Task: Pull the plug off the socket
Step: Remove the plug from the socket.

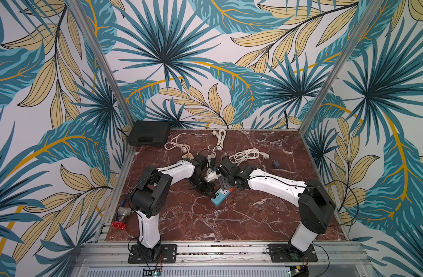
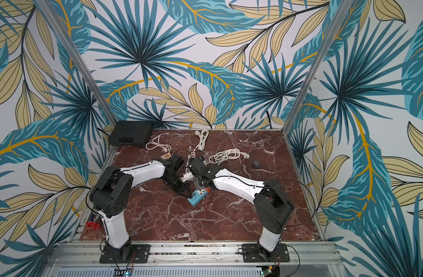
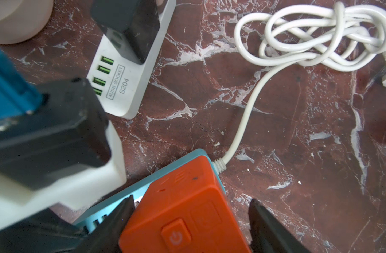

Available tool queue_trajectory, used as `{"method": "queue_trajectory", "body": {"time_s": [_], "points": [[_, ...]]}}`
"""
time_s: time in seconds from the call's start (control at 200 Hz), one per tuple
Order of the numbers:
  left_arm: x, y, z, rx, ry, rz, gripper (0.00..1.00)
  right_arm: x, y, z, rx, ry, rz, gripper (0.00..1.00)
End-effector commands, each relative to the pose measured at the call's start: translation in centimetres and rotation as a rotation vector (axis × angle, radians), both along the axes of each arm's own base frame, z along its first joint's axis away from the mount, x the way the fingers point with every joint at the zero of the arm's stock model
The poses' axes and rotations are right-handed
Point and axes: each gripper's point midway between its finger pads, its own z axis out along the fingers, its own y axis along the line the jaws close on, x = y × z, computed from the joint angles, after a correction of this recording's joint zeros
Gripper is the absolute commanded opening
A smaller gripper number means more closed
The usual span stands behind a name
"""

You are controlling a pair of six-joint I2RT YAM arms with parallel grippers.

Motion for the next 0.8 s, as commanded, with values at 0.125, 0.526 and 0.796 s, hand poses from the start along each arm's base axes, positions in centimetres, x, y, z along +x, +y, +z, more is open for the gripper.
{"method": "queue_trajectory", "body": {"time_s": [0.125,0.526,0.796], "points": [[0.9,2.2,-4.3,0.163,-0.038,-0.001,0.0,-0.8,1.8,0.8,0.069,0.068,0.076,0.0],[0.9,2.3,-4.4,0.163,-0.037,0.001,0.0,-0.1,1.0,2.2,0.147,0.118,0.061,0.0],[0.9,2.3,-4.4,0.164,-0.036,0.0,0.0,0.0,0.3,2.0,0.042,0.037,0.057,0.0]]}}
